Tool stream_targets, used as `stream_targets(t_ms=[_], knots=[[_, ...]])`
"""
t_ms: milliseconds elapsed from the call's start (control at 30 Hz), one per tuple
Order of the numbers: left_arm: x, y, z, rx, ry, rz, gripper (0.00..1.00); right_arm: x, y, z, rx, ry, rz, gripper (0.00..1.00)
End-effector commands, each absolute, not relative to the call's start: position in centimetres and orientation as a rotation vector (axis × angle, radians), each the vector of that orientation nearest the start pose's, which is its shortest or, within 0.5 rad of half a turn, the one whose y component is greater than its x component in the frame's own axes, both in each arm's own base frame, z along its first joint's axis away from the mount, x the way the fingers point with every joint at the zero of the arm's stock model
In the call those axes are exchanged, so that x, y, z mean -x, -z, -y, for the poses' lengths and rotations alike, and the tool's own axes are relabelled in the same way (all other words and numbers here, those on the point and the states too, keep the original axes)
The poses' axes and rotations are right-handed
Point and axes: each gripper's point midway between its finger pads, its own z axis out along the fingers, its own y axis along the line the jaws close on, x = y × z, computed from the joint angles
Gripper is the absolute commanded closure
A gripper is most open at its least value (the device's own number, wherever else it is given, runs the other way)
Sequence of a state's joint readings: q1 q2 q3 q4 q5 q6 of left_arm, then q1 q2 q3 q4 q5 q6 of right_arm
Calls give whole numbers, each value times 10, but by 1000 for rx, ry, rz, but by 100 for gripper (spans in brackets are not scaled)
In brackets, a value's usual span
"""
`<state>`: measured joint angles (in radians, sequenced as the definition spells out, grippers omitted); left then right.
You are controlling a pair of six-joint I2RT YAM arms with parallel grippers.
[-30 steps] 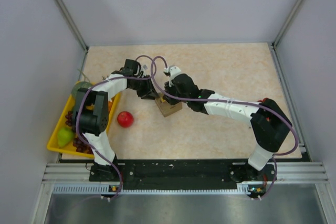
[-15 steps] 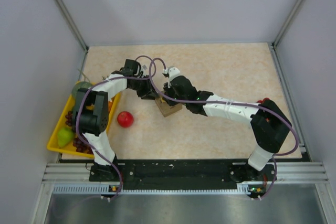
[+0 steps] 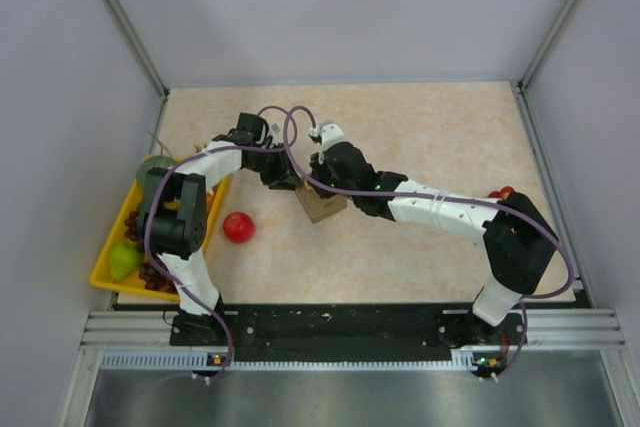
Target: Unpack the express box
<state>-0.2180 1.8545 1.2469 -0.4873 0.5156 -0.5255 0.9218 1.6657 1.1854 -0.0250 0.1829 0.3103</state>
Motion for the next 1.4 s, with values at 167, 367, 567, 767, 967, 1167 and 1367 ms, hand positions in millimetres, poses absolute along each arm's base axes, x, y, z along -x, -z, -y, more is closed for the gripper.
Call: stream_targets(t_ms=[167,367,567,767,967,1167,1367], knots=[[-356,-26,166,290,704,-2830,67,-308,-195,-399,521,-656,-1994,100],[-356,-27,166,290,702,-2828,67,-310,-189,-399,516,-641,-2010,100],[-356,-27,167,288,705,-2829,67,-310,-181,-403,529,-645,-2029,100],[-356,-26,166,291,702,-2830,67,-311,-179,-403,525,-644,-2036,100],[-356,-26,165,293,700,-2830,67,-309,-178,-404,523,-652,-2042,100],[-355,-25,165,294,698,-2830,67,-308,-169,-403,528,-640,-2065,100],[-354,-24,165,298,697,-2836,67,-307,-159,-402,535,-625,-2089,100]])
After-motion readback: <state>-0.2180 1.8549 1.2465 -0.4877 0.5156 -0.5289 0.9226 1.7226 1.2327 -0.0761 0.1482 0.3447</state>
